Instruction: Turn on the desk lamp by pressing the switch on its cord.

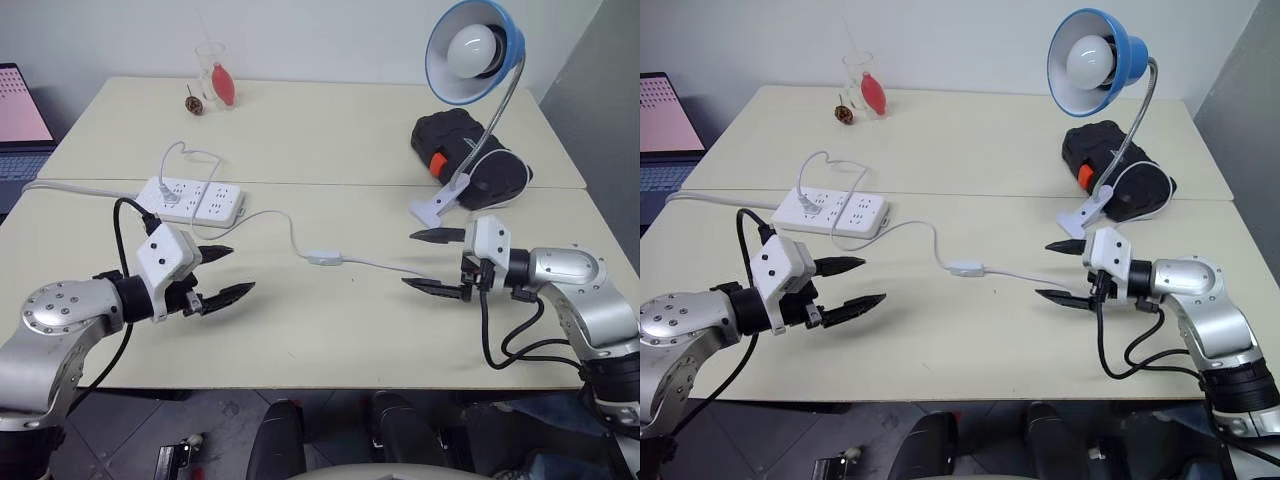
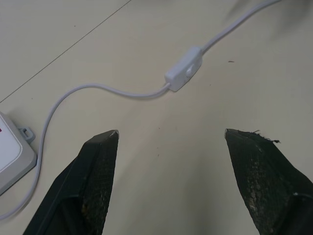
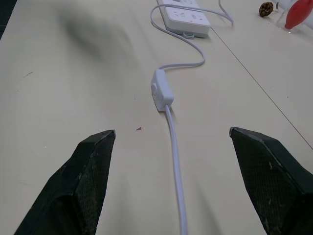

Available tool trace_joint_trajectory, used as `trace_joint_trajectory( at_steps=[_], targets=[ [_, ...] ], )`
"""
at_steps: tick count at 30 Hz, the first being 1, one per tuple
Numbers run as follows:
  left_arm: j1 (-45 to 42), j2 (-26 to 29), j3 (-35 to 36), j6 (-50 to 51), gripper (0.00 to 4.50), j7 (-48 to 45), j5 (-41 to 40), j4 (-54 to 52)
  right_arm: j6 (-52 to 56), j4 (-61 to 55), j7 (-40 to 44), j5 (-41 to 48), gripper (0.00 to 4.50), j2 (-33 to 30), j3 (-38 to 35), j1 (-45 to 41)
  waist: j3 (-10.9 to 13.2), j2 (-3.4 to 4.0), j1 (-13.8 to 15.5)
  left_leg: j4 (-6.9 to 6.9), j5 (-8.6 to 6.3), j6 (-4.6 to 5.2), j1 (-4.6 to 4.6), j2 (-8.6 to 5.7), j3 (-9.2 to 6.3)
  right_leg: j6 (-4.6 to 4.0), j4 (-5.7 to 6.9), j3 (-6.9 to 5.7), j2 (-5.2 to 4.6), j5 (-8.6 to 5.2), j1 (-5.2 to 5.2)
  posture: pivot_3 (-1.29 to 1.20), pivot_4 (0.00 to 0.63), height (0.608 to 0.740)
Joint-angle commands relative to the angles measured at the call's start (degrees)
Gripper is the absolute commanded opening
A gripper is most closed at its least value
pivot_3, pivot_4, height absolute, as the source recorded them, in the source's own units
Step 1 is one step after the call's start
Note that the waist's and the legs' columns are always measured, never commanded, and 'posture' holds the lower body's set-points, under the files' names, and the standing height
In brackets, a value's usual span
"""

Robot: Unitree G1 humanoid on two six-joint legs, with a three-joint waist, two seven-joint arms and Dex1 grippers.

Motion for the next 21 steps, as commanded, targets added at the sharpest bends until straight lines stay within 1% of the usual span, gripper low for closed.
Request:
trace_joint_trajectory(
  at_steps=[1,8,11,17,19,21],
  targets=[
    [1.3,1.4,2.2,-0.5,3.6,-1.9,-0.6,-1.9,-1.4,0.0,0.4,0.1,3.93,0.0,-1.4,-1.3,0.0,0.0,0.0,0.0,0.0,0.0,0.0,0.0,0.0,0.0,0.0,0.0,0.0,0.0,0.0,0.0,0.15,0.74],
    [0.9,1.1,2.6,-2.4,3.6,-1.5,0.9,-2.6,-2.4,0.9,1.1,0.1,3.93,0.4,-1.0,-1.2,0.0,0.0,0.0,0.01,0.0,0.0,0.0,0.0,0.0,-0.03,0.01,0.01,0.0,-0.01,0.0,0.0,0.15,0.74],
    [0.4,0.6,2.9,-2.1,3.6,-2.2,-1.0,-3.4,-2.1,1.0,0.4,0.2,3.93,0.9,-1.1,-1.3,0.0,0.0,0.0,0.01,0.0,0.0,0.0,0.0,0.01,-0.03,0.01,0.01,0.0,-0.01,0.0,0.0,0.15,0.74],
    [0.6,0.7,3.4,-3.0,3.6,-4.1,-2.3,-4.1,0.6,0.0,1.1,1.3,3.93,1.6,-0.4,-2.2,0.0,0.0,0.0,0.01,0.0,0.0,0.0,0.0,0.01,0.0,0.01,0.0,0.0,0.0,0.0,0.0,0.15,0.74],
    [0.7,0.9,3.6,-3.2,3.6,-4.5,-2.0,-3.9,3.9,-0.5,3.0,2.4,3.93,0.6,0.4,-2.7,0.0,0.0,0.0,0.01,0.0,0.0,0.0,0.0,0.0,0.01,0.01,0.0,0.0,0.0,0.0,0.0,0.15,0.74],
    [0.8,1.0,3.7,-3.7,3.6,-4.7,-1.7,-3.6,5.8,-0.4,3.3,2.7,3.93,0.8,0.6,-4.0,0.0,0.0,0.0,0.01,0.0,0.0,0.0,0.0,0.0,0.0,0.01,0.0,0.0,0.0,0.0,0.0,0.15,0.74]
  ],
)
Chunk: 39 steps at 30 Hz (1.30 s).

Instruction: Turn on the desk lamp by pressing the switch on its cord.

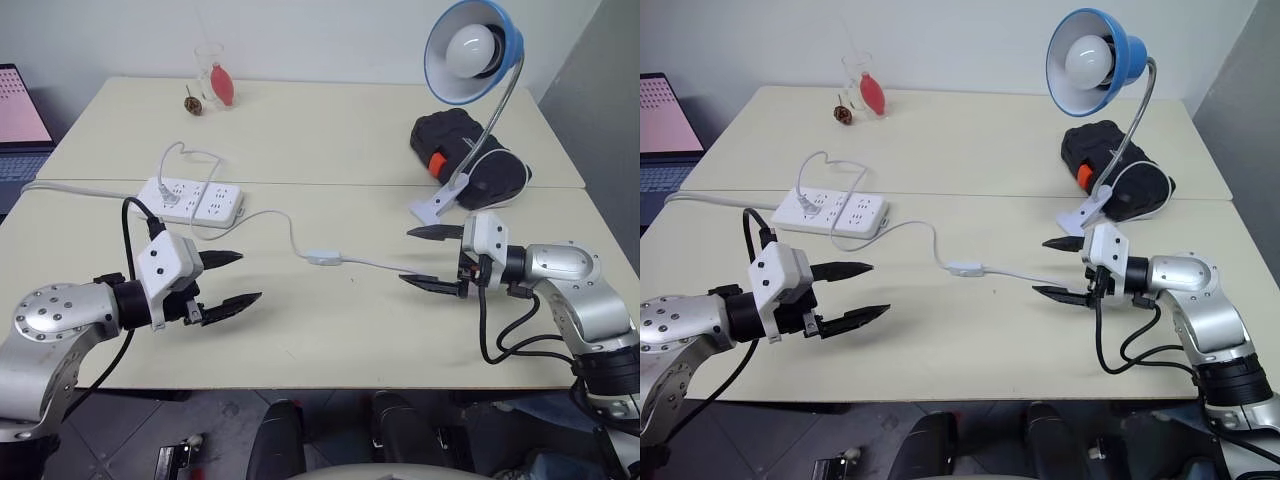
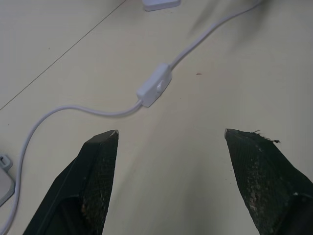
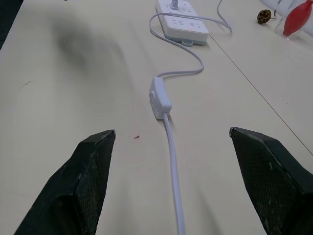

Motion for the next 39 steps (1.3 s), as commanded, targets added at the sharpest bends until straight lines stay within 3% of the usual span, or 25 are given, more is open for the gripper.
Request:
trace_joint_trajectory(
  at_steps=[1,2,4,11,18,33,39],
  targets=[
    [0.0,0.6,2.0,-1.9,3.6,-0.9,0.0,-0.8,3.4,-1.3,1.1,1.8,3.93,0.0,0.2,-3.4,0.0,0.0,0.0,0.0,0.0,0.0,0.0,0.0,0.0,0.0,0.0,0.0,0.0,0.0,0.0,0.0,0.15,0.74],
    [0.2,0.5,2.1,-1.8,3.6,-0.9,-0.1,-0.8,4.2,-0.9,1.1,1.8,4.26,0.3,0.3,-4.5,0.0,0.02,0.0,0.0,0.0,0.0,0.0,0.0,0.0,0.0,0.0,0.01,0.0,0.0,0.0,0.0,0.15,0.74],
    [0.5,0.3,2.3,-1.5,3.6,-0.9,-0.3,-0.9,5.1,-0.2,1.1,1.4,4.46,1.0,0.9,-6.2,0.0,0.05,-0.2,0.01,0.0,0.0,0.01,0.0,0.01,-0.01,0.0,0.01,0.0,0.0,0.0,0.0,0.15,0.74],
    [1.1,0.0,1.5,-2.1,3.6,-1.2,0.2,-0.5,6.6,4.5,-1.3,-3.3,4.46,6.1,5.9,-12.9,0.0,0.06,-0.8,0.0,0.0,0.0,0.0,0.01,0.0,0.05,0.01,-0.01,0.01,0.03,-0.01,0.0,0.15,0.74],
    [0.8,0.1,-1.1,-3.5,3.6,-2.4,1.9,0.1,5.6,16.4,-0.8,-9.2,4.46,14.0,13.4,-21.4,0.0,0.07,-0.9,-0.02,0.0,0.0,0.0,0.02,-0.01,0.2,0.03,-0.04,0.02,0.12,-0.04,0.0,0.15,0.74],
    [2.4,-0.6,-2.0,-6.2,3.6,-3.5,3.7,0.6,0.3,37.8,-0.9,-17.1,4.46,23.1,16.6,-29.4,0.1,0.09,-0.9,-0.05,0.0,0.0,-0.03,0.02,-0.02,0.19,0.04,-0.06,0.02,0.12,-0.06,0.0,0.15,0.74],
    [2.3,-0.8,-2.1,-6.4,3.6,-3.2,3.7,0.6,-2.0,41.9,-1.7,-18.3,3.2,24.8,15.8,-30.2,0.1,0.1,-0.9,-0.05,0.0,0.0,-0.02,0.02,-0.03,0.19,0.05,-0.06,0.02,0.13,-0.06,0.0,0.15,0.74]
  ],
)
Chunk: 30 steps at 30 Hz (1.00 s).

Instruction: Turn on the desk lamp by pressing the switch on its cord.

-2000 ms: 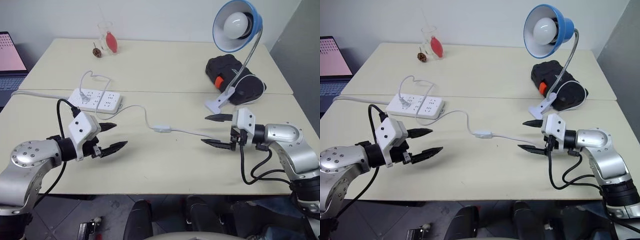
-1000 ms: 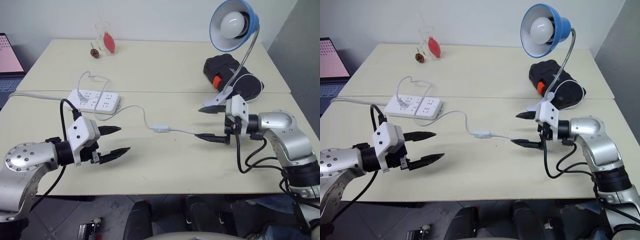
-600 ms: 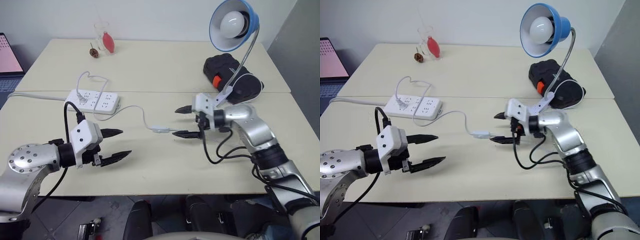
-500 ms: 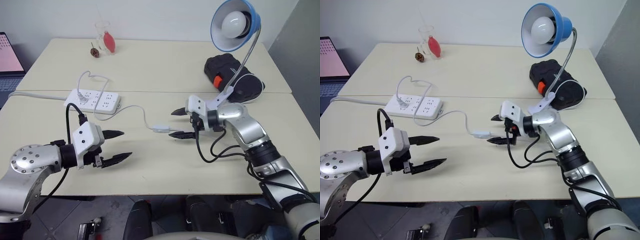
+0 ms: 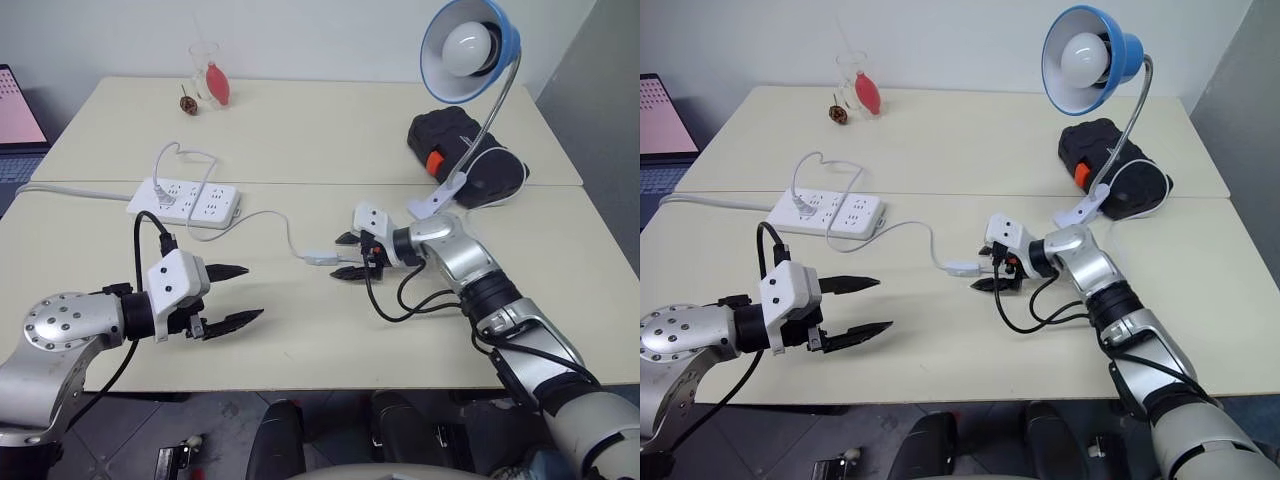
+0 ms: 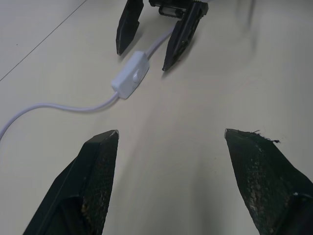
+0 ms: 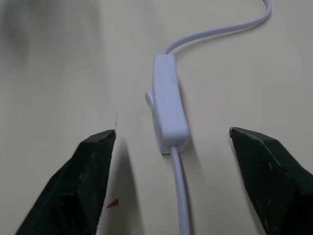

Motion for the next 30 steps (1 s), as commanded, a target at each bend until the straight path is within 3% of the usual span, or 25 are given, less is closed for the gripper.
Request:
trace_joint_trajectory(
  at_steps=[1,12,22,30],
  targets=[
    [0.0,-0.3,0.3,-0.7,3.6,0.2,-0.1,-0.9,-2.3,1.5,-0.3,-0.6,2.92,1.0,-1.2,-1.8,0.0,0.0,0.0,0.0,0.0,0.0,0.0,0.0,0.0,0.0,0.0,0.0,0.0,0.0,0.0,0.0,0.15,0.74],
    [-2.3,-1.0,-0.7,0.5,3.6,1.7,-0.4,-1.4,-6.0,1.5,3.4,-2.6,0.39,-0.1,-0.6,-1.3,0.0,0.01,0.0,0.0,0.0,0.0,0.0,0.0,-0.02,0.0,0.02,-0.01,0.01,0.0,0.0,0.0,0.15,0.74],
    [-11.0,-2.9,-4.2,7.7,3.6,1.8,-7.0,-2.4,9.5,-20.7,14.3,6.0,0.38,-8.2,-3.1,3.2,0.0,0.02,0.3,0.01,0.0,0.0,-0.02,-0.01,-0.1,0.03,0.02,-0.06,0.01,0.01,0.03,0.0,0.15,0.74],
    [-17.6,-3.7,-11.3,11.3,3.6,-1.0,-8.4,-1.4,19.2,-32.2,14.4,10.1,0.38,-11.6,-2.8,5.8,0.0,0.03,-0.2,0.03,0.0,0.0,0.0,-0.02,-0.09,0.05,0.02,-0.03,0.04,0.02,0.04,0.0,0.15,0.74]
  ],
)
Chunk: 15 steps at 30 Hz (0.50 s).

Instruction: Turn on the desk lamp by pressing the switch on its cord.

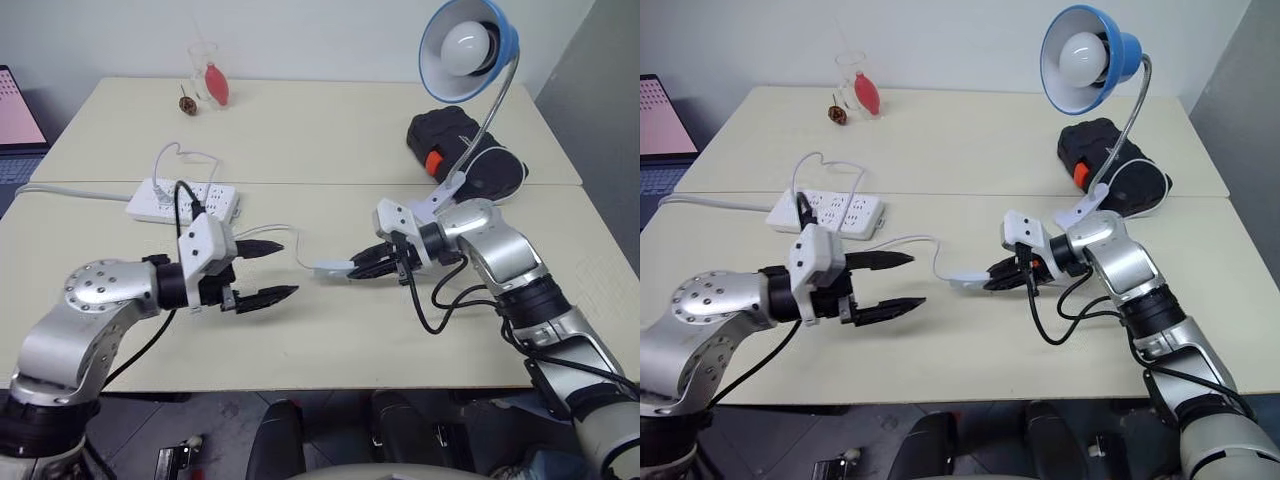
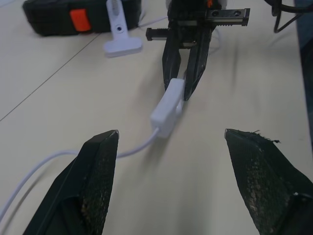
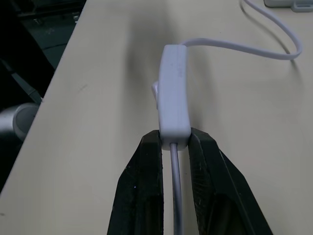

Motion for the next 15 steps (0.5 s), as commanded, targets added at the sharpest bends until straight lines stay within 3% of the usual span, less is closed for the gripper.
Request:
trace_joint_trajectory(
  at_steps=[1,15],
  targets=[
    [-2.0,0.3,-2.9,0.4,3.6,-2.6,-0.2,-0.7,2.6,-4.9,-0.6,1.9,0.38,-0.8,-1.0,0.4,0.0,0.0,0.0,0.0,0.0,0.0,0.0,0.0,-0.01,0.0,0.0,-0.01,0.01,0.0,0.0,0.0,0.15,0.74],
    [-7.5,-2.6,-11.4,-5.5,3.6,-4.6,9.3,7.7,1.1,-8.6,-4.0,-0.4,0.38,-1.4,1.3,0.3,0.0,0.0,0.1,0.0,0.0,0.0,-0.03,-0.01,-0.01,0.0,-0.02,-0.01,0.01,-0.01,-0.01,0.0,0.15,0.74]
  ],
)
